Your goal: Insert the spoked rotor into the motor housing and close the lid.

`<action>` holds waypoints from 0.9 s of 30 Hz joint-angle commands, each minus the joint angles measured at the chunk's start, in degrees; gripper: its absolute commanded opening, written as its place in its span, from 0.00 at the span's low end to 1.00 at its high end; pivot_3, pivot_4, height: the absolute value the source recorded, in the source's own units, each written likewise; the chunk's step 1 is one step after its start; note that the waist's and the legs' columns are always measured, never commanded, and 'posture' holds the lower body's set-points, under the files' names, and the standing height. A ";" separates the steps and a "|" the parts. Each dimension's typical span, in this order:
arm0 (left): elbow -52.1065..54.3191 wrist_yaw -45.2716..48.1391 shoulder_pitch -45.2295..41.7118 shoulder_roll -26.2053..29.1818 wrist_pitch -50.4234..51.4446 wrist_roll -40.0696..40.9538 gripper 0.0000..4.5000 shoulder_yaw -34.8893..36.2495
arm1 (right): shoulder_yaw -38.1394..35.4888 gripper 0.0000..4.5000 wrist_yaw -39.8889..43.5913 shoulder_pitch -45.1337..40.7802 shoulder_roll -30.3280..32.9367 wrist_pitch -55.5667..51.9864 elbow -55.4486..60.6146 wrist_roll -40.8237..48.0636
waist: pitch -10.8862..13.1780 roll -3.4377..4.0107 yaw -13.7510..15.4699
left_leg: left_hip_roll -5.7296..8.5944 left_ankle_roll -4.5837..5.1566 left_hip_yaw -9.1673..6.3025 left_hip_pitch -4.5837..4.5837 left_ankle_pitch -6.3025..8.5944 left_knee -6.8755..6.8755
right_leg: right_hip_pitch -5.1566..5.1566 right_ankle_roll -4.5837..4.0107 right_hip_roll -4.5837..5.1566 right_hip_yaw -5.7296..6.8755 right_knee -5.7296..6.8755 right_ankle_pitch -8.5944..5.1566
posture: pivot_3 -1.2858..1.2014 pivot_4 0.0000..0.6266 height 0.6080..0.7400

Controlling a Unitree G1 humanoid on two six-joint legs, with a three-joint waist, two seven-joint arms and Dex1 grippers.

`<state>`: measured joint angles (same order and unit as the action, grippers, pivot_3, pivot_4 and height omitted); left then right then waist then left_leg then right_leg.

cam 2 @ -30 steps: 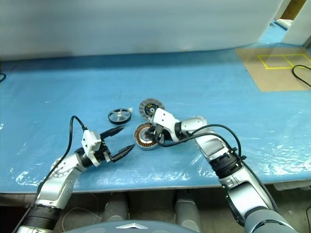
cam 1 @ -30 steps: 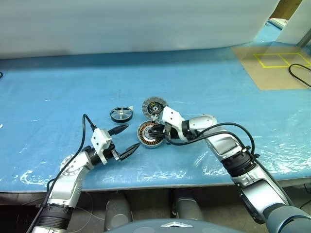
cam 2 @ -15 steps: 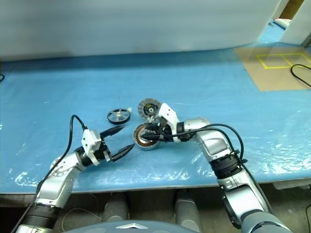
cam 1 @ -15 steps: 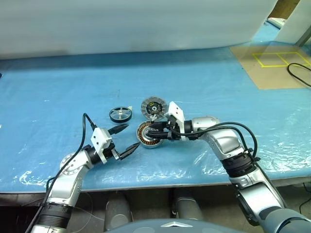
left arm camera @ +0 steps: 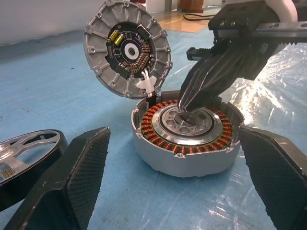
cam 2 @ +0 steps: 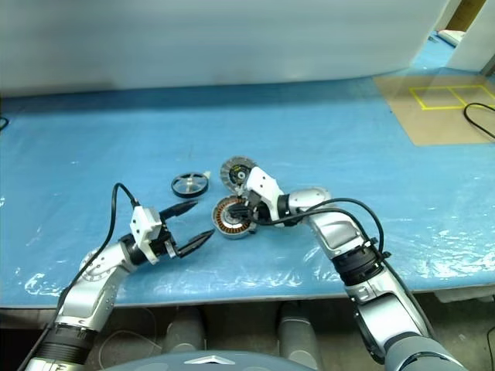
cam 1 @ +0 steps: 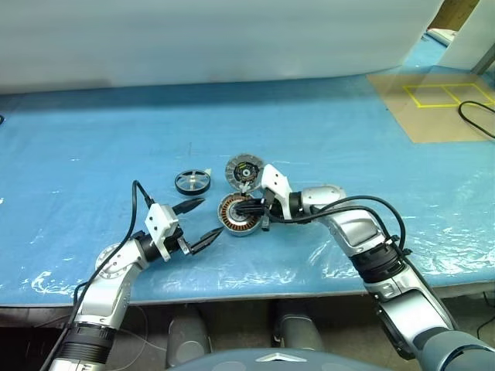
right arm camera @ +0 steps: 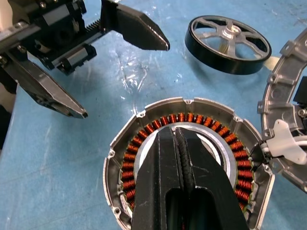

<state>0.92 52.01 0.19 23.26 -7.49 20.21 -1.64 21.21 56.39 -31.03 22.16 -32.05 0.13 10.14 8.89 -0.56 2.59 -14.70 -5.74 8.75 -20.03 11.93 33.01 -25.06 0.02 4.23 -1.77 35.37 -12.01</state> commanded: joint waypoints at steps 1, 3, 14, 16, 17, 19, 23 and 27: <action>1.11 -0.04 -0.13 0.03 -0.30 0.35 1.00 0.37 | 0.92 0.00 -0.28 -0.76 0.12 2.51 -0.13 -1.53 | 0.00 0.00 -0.01 | 0.00 0.00 0.00 0.00 0.00 0.00 | 0.00 0.00 0.00 0.00 0.00 0.00 | 0.52 0.24 1.00; 1.17 -0.08 -0.10 0.01 -0.29 0.35 1.00 0.37 | 1.09 0.00 -0.41 -0.85 -0.11 2.92 -0.62 -2.02 | 0.00 0.00 -0.01 | 0.00 0.00 0.00 0.00 0.00 0.00 | 0.00 0.00 0.00 0.00 0.00 0.00 | 0.52 0.24 1.00; 1.41 -0.14 0.16 -0.13 -0.15 0.37 1.00 0.17 | 3.74 0.00 -0.92 -1.88 0.30 -0.67 -0.88 -5.09 | 0.00 0.00 -0.03 | 0.00 0.00 0.00 0.02 0.00 0.00 | 0.01 0.00 0.00 0.00 0.03 0.00 | 0.52 0.24 1.00; 1.48 -0.13 0.20 -0.18 -0.10 0.39 1.00 0.09 | 3.51 0.00 -1.05 -1.69 0.19 -2.36 -0.54 -4.58 | 0.00 0.00 -0.03 | 0.00 0.00 0.00 0.03 0.00 0.00 | 0.02 0.00 0.00 -0.01 0.04 0.00 | 0.52 0.24 1.00; 1.52 -0.11 0.25 -0.17 -0.08 0.40 1.00 0.08 | 3.21 0.00 -1.07 -1.49 0.14 -3.01 -0.33 -4.18 | 0.00 0.00 -0.03 | 0.00 0.00 0.00 0.03 0.00 0.00 | 0.02 0.00 0.00 -0.01 0.05 0.00 | 0.52 0.24 1.00; 1.55 -0.05 0.32 -0.15 -0.03 0.46 1.00 0.12 | 2.26 0.00 -0.76 -0.93 0.27 -2.97 0.11 -3.25 | 0.00 0.00 -0.02 | 0.00 0.00 0.00 0.04 0.00 0.00 | 0.04 0.00 0.00 -0.01 0.05 0.00 | 0.52 0.24 1.00; 1.46 -0.26 0.05 -0.45 0.33 0.93 1.00 0.43 | -1.43 0.00 0.97 0.86 0.49 -0.39 0.05 0.44 | 0.00 0.00 0.06 | 0.00 0.00 0.00 0.03 0.00 0.00 | 0.02 0.00 0.00 -0.01 0.04 0.00 | 0.52 0.24 1.00; 1.91 -0.63 -1.67 0.37 2.00 1.80 1.00 1.71 | -6.59 0.00 1.18 1.70 -0.18 1.00 1.82 4.85 | 0.00 0.00 0.07 | 0.01 0.00 0.00 0.00 0.00 0.00 | 0.00 0.00 0.01 -0.01 0.02 0.00 | 0.52 0.24 1.00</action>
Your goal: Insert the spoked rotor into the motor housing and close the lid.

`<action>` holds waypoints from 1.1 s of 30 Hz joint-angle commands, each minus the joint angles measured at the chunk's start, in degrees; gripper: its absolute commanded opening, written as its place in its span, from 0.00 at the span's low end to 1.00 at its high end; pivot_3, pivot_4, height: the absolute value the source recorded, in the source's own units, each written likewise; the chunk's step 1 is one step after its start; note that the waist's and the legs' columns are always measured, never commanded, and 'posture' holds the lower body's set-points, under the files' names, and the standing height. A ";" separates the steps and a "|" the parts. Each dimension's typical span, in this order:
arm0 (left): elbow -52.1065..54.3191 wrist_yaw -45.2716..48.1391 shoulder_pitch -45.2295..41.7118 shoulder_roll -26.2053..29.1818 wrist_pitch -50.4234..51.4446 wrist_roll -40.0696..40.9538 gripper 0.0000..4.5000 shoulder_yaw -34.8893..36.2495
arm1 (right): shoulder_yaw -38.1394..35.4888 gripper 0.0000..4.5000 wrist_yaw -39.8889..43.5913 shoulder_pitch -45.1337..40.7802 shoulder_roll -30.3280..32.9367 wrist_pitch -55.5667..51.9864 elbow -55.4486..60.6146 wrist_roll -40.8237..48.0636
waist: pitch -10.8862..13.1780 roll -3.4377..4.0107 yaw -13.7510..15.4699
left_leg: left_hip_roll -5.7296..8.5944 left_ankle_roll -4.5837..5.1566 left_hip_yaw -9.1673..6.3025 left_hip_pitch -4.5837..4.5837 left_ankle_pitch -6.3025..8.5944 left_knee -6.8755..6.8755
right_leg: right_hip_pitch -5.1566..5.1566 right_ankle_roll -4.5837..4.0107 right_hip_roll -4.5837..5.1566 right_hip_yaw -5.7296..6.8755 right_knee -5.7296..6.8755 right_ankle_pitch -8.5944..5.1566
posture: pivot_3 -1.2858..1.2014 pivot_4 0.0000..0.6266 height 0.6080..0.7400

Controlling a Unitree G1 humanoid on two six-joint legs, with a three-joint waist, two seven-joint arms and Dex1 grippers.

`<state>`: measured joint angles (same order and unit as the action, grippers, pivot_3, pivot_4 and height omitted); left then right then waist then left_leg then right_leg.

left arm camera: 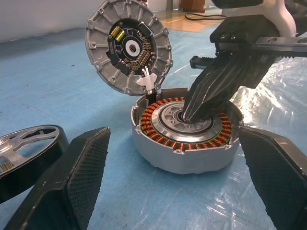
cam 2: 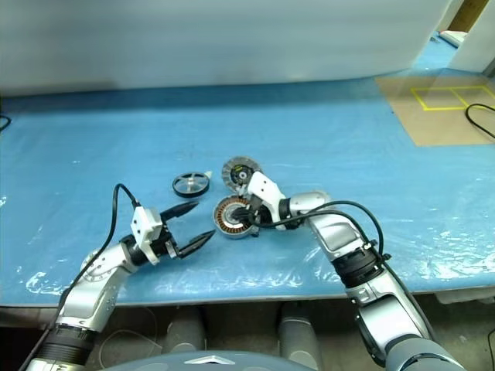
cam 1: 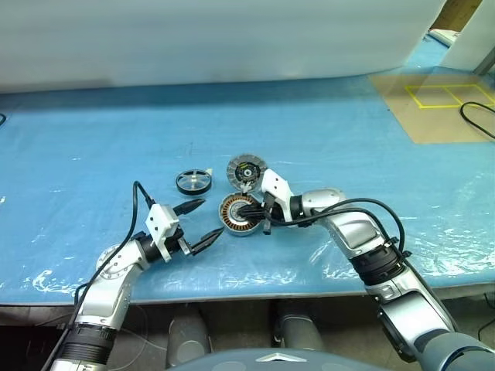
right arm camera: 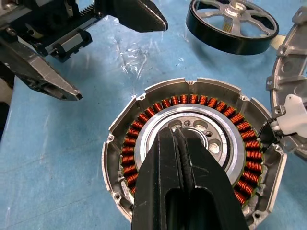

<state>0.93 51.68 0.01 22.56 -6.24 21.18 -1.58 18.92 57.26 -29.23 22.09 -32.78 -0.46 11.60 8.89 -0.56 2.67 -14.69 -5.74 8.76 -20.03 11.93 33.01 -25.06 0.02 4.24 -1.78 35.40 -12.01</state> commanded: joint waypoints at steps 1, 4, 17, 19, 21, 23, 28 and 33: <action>2.12 -0.20 -2.78 2.06 2.11 0.91 1.00 1.89 | -5.18 0.00 0.42 0.17 0.35 2.55 2.63 3.72 | 0.00 0.00 -0.01 | 0.00 0.00 0.00 0.01 0.00 0.00 | -0.01 0.00 -0.01 0.00 0.01 0.00 | 0.52 0.24 1.00; 1.64 -0.08 -8.11 4.33 6.54 2.92 1.00 3.54 | -6.74 0.00 0.86 1.24 1.72 3.97 3.01 4.34 | 0.01 -0.01 0.23 | -0.01 0.00 -0.01 0.03 0.00 0.00 | 0.00 0.00 -0.01 0.03 0.07 0.00 | 0.52 0.24 1.00; -39.11 24.04 -46.73 14.80 10.91 -6.45 1.00 -4.11 | -7.38 0.00 2.01 6.21 5.80 4.05 9.70 6.19 | 0.01 -0.02 0.17 | 0.10 -0.02 -0.04 0.00 -0.02 0.03 | -0.03 0.02 -0.01 -0.03 0.08 0.01 | 0.52 0.24 1.00; -49.16 28.88 -54.13 14.77 9.32 -10.96 1.00 -7.36 | -7.15 0.00 1.93 6.66 6.03 3.45 10.63 6.33 | 0.03 -0.06 0.49 | 0.10 -0.02 -0.07 -0.02 -0.02 0.02 | -0.03 0.02 0.00 -0.02 0.06 0.01 | 0.52 0.24 1.00; -56.63 32.02 -59.34 14.45 7.07 -14.80 1.00 -9.74 | -7.04 0.00 1.74 6.94 6.13 3.08 11.22 6.37 | 0.05 -0.08 0.76 | 0.10 -0.02 -0.12 -0.05 -0.03 0.02 | -0.02 0.02 0.00 0.02 0.07 0.02 | 0.52 0.24 1.00; -64.04 34.13 -65.94 13.47 6.04 -19.13 1.00 -12.20 | -7.01 0.00 1.45 7.44 6.30 2.64 11.93 6.51 | 0.06 -0.11 1.25 | 0.13 -0.03 -0.12 -0.06 -0.02 0.01 | -0.01 0.02 0.02 0.01 0.04 0.02 | 0.52 0.24 1.00; -74.00 34.78 -75.95 10.74 4.69 -28.68 1.00 -17.05 | -7.35 0.00 -0.01 8.89 6.33 1.56 13.67 6.73 | 0.08 -0.13 2.14 | 0.18 -0.04 -0.18 -0.11 -0.02 0.00 | 0.04 0.03 0.08 0.06 -0.02 0.02 | 0.52 0.24 1.00; -77.22 34.74 -79.67 7.70 6.12 -35.52 1.00 -20.09 | -7.59 0.00 -1.68 10.65 6.45 0.93 15.38 6.95 | 0.09 -0.15 2.75 | 0.21 -0.04 -0.21 -0.11 -0.02 -0.03 | 0.08 0.06 0.10 0.07 -0.05 0.04 | 0.52 0.24 1.00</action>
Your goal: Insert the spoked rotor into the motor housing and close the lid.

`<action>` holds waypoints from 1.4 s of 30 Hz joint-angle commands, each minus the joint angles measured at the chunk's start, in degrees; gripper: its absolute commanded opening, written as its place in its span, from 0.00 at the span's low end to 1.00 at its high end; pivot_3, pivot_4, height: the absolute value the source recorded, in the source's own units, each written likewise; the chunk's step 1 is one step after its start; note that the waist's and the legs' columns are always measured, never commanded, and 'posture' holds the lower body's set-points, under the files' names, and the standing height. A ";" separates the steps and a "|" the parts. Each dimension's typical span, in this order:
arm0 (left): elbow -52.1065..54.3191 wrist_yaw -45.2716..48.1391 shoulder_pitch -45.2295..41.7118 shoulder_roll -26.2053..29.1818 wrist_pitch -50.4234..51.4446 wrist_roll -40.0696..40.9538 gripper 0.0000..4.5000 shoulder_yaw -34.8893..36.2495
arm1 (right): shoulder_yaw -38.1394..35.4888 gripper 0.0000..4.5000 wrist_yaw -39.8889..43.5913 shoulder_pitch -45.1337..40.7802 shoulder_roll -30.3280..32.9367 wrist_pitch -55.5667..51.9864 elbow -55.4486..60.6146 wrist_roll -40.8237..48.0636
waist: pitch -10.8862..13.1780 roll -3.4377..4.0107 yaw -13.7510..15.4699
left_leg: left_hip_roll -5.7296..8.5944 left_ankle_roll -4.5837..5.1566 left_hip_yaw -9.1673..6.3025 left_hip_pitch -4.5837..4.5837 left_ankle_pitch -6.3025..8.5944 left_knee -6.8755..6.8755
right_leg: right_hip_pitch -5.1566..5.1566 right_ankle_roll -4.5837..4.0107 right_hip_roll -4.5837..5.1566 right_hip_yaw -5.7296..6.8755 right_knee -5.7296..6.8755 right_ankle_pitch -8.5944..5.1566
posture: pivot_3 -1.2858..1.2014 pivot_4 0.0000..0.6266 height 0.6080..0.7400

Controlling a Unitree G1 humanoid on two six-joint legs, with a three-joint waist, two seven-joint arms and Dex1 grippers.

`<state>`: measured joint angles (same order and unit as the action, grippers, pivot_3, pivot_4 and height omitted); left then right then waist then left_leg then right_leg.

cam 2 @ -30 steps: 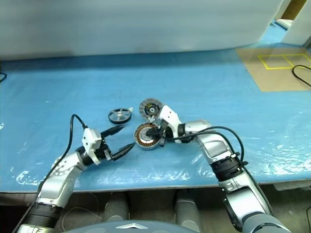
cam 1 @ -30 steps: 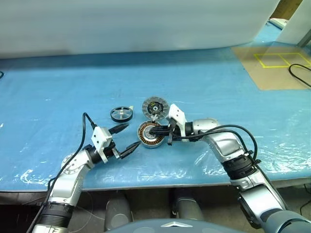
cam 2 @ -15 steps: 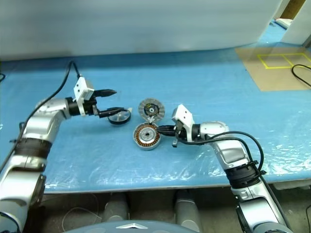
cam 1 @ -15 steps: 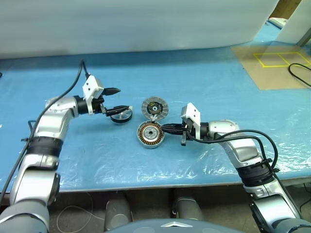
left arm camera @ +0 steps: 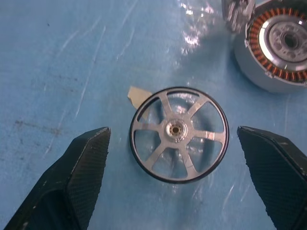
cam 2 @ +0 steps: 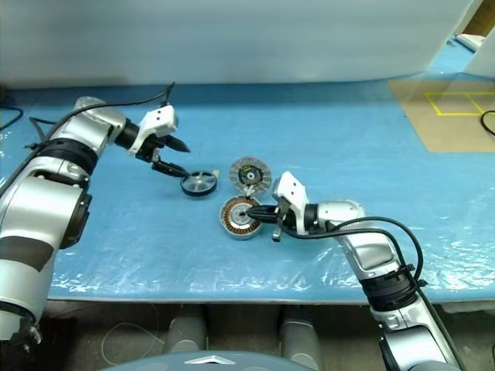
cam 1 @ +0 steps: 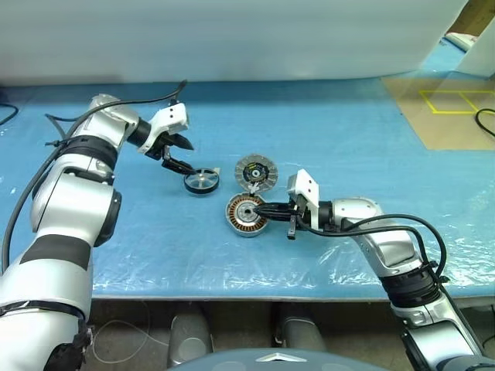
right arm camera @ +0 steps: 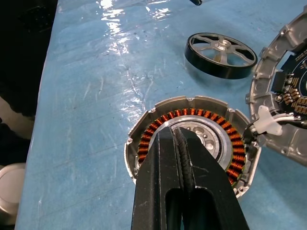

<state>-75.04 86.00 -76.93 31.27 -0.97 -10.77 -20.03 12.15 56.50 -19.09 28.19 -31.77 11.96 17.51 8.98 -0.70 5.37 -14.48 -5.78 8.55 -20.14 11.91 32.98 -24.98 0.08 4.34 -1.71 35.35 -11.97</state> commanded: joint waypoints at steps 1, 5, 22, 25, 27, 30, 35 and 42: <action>-1.64 1.03 -3.24 -1.81 1.79 -4.42 1.00 -1.85 | -0.82 0.00 -1.29 0.80 0.33 -0.20 3.26 1.10 | 0.01 -0.02 0.12 | 0.00 0.00 -0.02 -0.01 0.00 0.00 | 0.00 0.01 0.00 0.01 0.00 0.00 | 0.52 0.24 1.00; -2.20 -1.80 -3.32 -3.37 1.11 -7.05 1.00 -1.91 | -0.68 0.00 -2.64 1.41 0.14 -0.62 4.23 1.44 | 0.03 -0.06 0.12 | 0.01 0.00 -0.03 -0.05 0.00 0.03 | 0.00 0.01 0.01 0.01 0.00 0.01 | 0.52 0.24 1.00; -2.34 -1.05 -3.09 -2.75 3.18 -6.51 1.00 3.26 | 0.83 0.00 -7.99 4.78 -4.04 -0.25 5.90 1.49 | 0.11 -0.17 0.17 | 0.01 0.00 -0.07 -0.02 0.00 0.01 | 0.00 0.08 0.01 0.03 -0.01 0.05 | 0.52 0.24 1.00; -2.34 -1.34 -3.09 -2.88 3.61 -6.65 1.00 3.47 | 1.20 0.00 -8.64 5.34 -4.48 0.20 5.80 1.21 | 0.11 -0.18 0.19 | 0.01 -0.01 -0.07 -0.03 0.00 0.00 | 0.00 0.08 0.01 0.04 -0.03 0.05 | 0.52 0.24 1.00; -2.36 -1.19 -3.02 -3.01 3.90 -6.87 1.00 3.34 | 1.34 0.00 -9.19 5.73 -4.80 0.19 6.07 1.25 | 0.12 -0.19 0.20 | 0.01 -0.01 -0.07 -0.03 0.00 0.00 | 0.00 0.08 0.01 0.04 -0.04 0.05 | 0.52 0.24 1.00; -2.40 -1.79 -2.88 -3.52 4.25 -7.13 1.00 3.21 | 1.58 0.00 -9.81 6.21 -5.08 0.19 6.49 1.27 | 0.13 -0.20 0.18 | 0.00 -0.01 -0.07 -0.03 0.00 -0.02 | 0.00 0.10 0.00 0.04 -0.05 0.06 | 0.52 0.24 1.00; -2.50 -3.61 -2.83 -4.62 4.60 -7.97 1.00 2.76 | 1.54 0.00 -10.53 6.67 -5.19 0.45 6.51 1.19 | 0.14 -0.20 0.18 | 0.01 -0.01 -0.07 -0.03 0.00 -0.02 | 0.01 0.08 0.02 0.04 -0.07 0.05 | 0.52 0.24 1.00; -2.65 -6.74 -2.99 -5.57 4.45 -9.29 0.56 2.71 | 1.59 0.00 -11.65 7.66 -5.40 0.34 7.24 1.40 | 0.14 -0.21 0.17 | 0.01 -0.01 -0.07 -0.04 0.00 -0.04 | 0.01 0.18 0.01 0.05 -0.10 0.10 | 0.52 0.24 1.00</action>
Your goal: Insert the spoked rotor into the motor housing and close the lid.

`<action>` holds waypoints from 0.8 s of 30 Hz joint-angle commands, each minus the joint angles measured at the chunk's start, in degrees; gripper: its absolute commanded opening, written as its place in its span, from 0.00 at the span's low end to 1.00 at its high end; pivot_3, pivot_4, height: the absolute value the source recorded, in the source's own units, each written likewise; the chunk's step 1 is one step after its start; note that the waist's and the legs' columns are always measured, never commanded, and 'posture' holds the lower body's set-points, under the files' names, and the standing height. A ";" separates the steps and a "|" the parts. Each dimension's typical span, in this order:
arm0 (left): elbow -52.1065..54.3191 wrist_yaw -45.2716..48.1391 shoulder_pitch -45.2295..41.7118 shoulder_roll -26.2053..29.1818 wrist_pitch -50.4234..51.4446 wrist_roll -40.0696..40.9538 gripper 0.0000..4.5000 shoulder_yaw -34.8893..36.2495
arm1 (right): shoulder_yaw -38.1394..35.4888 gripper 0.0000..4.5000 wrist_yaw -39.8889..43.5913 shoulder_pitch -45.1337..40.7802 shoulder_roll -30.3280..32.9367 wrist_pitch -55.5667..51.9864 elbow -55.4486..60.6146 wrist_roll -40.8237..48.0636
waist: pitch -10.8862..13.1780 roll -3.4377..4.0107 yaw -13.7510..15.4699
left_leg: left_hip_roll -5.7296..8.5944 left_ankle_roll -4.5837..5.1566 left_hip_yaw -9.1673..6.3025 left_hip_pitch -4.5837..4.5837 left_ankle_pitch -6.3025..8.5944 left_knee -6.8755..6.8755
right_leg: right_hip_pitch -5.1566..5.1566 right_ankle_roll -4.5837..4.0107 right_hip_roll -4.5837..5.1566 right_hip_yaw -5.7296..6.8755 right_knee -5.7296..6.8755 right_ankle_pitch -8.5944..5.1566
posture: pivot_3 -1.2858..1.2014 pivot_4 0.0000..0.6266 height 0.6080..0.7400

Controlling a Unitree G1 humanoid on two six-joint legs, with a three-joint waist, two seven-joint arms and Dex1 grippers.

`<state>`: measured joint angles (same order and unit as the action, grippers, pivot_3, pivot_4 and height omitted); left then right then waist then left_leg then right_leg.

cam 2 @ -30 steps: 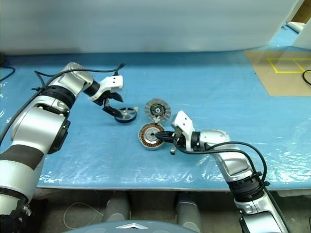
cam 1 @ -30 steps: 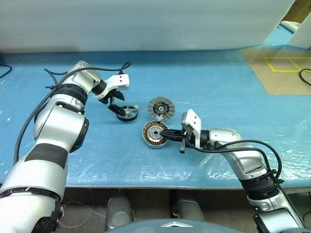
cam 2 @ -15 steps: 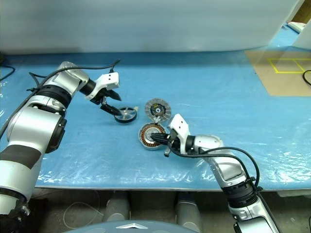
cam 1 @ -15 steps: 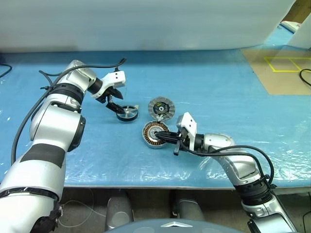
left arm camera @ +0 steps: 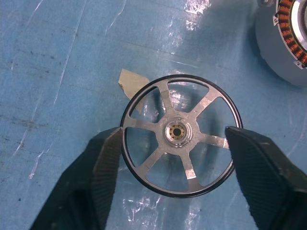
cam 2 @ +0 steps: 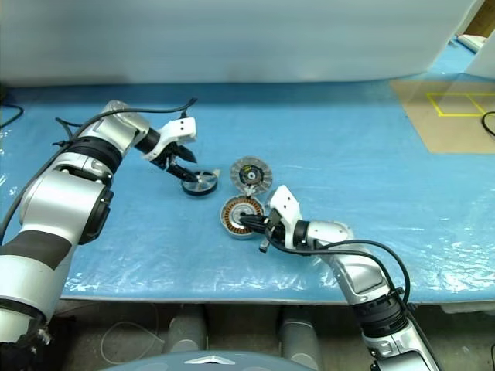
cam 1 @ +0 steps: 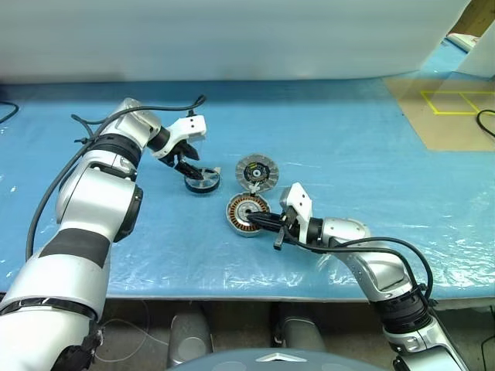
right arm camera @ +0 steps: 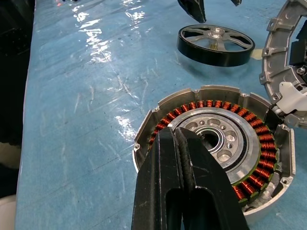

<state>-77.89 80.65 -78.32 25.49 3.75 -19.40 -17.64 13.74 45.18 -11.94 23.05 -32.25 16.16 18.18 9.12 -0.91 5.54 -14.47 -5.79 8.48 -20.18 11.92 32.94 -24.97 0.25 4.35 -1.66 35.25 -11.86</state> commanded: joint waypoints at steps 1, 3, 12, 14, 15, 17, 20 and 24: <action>0.17 -1.63 -1.66 0.13 -0.21 -0.85 0.56 0.29 | -0.02 0.00 -0.47 0.59 -0.29 0.76 3.14 0.78 | 0.00 0.00 0.01 | 0.00 0.00 0.00 0.00 0.00 0.00 | 0.00 0.01 0.00 0.00 -0.01 0.00 | 0.52 0.24 1.00; 0.08 -1.65 -1.70 -0.07 0.08 -1.04 0.56 0.36 | -0.06 0.00 -0.68 0.68 -0.32 0.72 3.20 0.80 | 0.00 0.00 0.01 | 0.01 0.00 0.00 0.00 0.00 -0.01 | 0.00 0.01 0.00 0.00 -0.03 0.01 | 0.52 0.24 1.00; -0.06 -1.12 -1.16 -1.15 1.02 -1.26 0.56 0.61 | 0.15 0.00 -1.84 1.46 -0.77 0.60 3.75 0.77 | 0.01 -0.01 0.00 | 0.00 0.00 0.00 0.00 0.00 -0.05 | 0.01 0.02 0.00 0.00 -0.07 0.01 | 0.52 0.24 1.00; -0.05 -1.22 -0.98 -1.20 0.83 -1.48 0.56 0.44 | 0.20 0.00 -2.05 1.69 -0.83 0.52 4.03 0.81 | 0.01 -0.01 0.00 | 0.01 0.00 0.00 0.00 0.00 -0.07 | 0.01 0.03 0.00 0.01 -0.12 0.02 | 0.52 0.24 1.00; -0.05 -1.41 -0.88 -1.20 0.70 -1.66 0.56 0.31 | 0.18 0.00 -2.14 1.80 -0.85 0.48 4.15 0.85 | 0.01 -0.01 0.00 | 0.01 0.00 0.00 -0.01 0.00 -0.09 | 0.02 0.03 0.00 0.00 -0.15 0.02 | 0.52 0.24 1.00; -0.05 -1.57 -0.63 -1.23 0.33 -1.92 0.56 0.21 | 0.09 0.00 -2.30 1.90 -0.91 0.35 4.35 0.96 | 0.01 -0.01 0.00 | 0.01 0.00 0.00 -0.01 0.00 -0.13 | 0.02 0.05 0.00 0.01 -0.19 0.03 | 0.52 0.24 1.00; 0.00 -1.81 -0.18 -1.51 -0.29 -2.00 0.56 0.44 | 0.00 0.00 -2.51 1.92 -0.95 0.24 4.51 1.09 | 0.01 -0.01 0.01 | 0.01 0.00 0.00 -0.01 0.00 -0.18 | 0.04 0.06 0.00 0.03 -0.25 0.04 | 0.52 0.24 1.00; 0.11 -2.94 0.62 -1.93 -1.95 -2.20 0.56 0.41 | -0.01 0.00 -2.81 1.69 -1.15 0.18 4.50 1.20 | 0.01 -0.01 0.02 | 0.02 0.00 0.00 -0.02 0.00 -0.21 | 0.07 0.09 0.00 0.03 -0.33 0.05 | 0.52 0.24 1.00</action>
<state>-78.33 78.26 -77.59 23.42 2.91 -21.45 -17.63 13.75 42.41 -10.17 22.21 -32.41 17.95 18.23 9.13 -0.92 5.56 -14.45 -5.79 8.48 -20.20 11.92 32.72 -24.89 0.35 4.35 -1.63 34.91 -11.81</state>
